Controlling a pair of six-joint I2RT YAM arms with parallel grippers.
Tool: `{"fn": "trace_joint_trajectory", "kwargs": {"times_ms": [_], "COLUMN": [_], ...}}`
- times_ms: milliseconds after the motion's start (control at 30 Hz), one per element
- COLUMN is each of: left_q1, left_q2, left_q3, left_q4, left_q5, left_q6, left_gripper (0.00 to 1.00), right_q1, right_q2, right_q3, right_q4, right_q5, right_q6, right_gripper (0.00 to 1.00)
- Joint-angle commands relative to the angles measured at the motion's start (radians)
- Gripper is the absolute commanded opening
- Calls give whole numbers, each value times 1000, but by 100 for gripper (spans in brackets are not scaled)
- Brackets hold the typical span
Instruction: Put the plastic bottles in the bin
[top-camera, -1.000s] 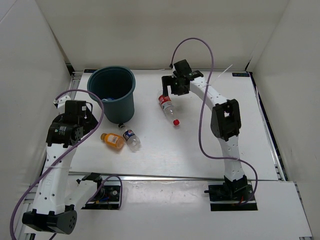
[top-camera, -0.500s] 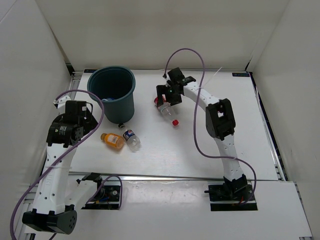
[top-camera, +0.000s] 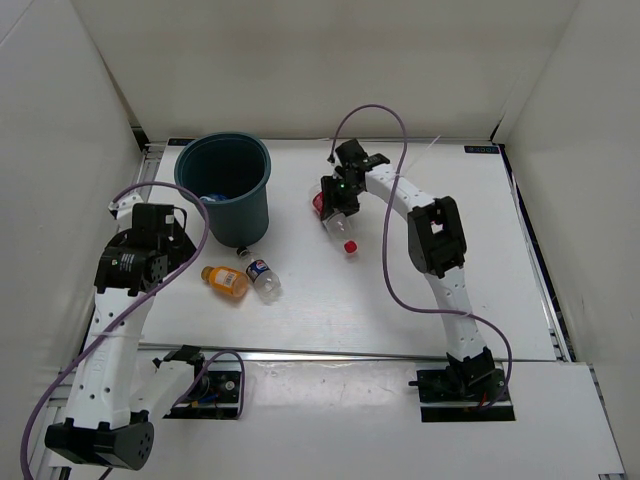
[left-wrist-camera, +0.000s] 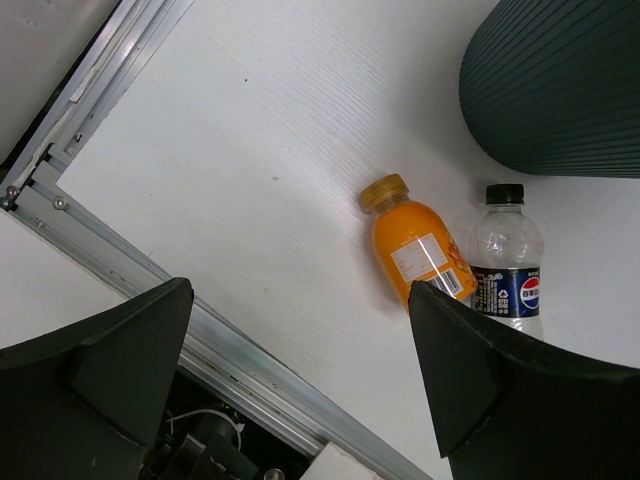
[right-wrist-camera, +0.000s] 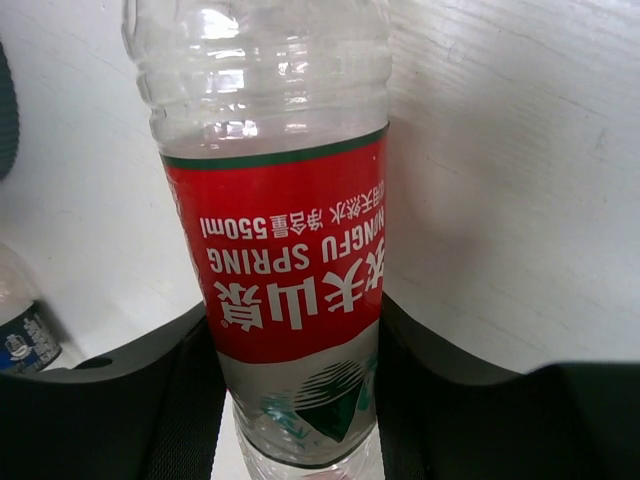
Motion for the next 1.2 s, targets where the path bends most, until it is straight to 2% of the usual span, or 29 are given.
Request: {"fn": "trace_joint_trajectory", "kwargs": {"times_ms": [0,100,267,333,400,567,733,800,933,1033,1167], "left_q1": [4,4,4,4,4,4,4,4,4,4,4], "left_q2": [-16,-25,-25,-25,-34,-34,-34,-34,-34,-25,-25], "left_q3": [-4,-15,-24,-24,-24,-24,-12,0,20,29,29], "left_q4": [1,11,11,11,11,11,11,2,-23,-34,-43], "left_q5": [1,12,21,21,21,10,10,10,0,0,-10], "left_q6": [8,8,8,8,8,8,8,17,17,17,17], "left_gripper": [100,100,100,100,100,100,100,100,100,100,100], "right_q1": [0,0,0,9,9,9,55,73,118,138,158], "right_q2": [-56,-122,-231,-262,-297,-328,-259,-216,-156,-156,-116], "right_q3": [98,160,230,292,303,342,359,385,428,384,407], "right_q4": [-25,75,297,375,469,670,909,966,991,1002,1002], "right_q5": [3,3,-89,-79,-56,-34,-25,18,33,33,24], "right_q6": [16,54,189,247,280,433,520,571,608,620,620], "right_gripper": [37,36,34,34,30,29,39,39,31,31,31]}}
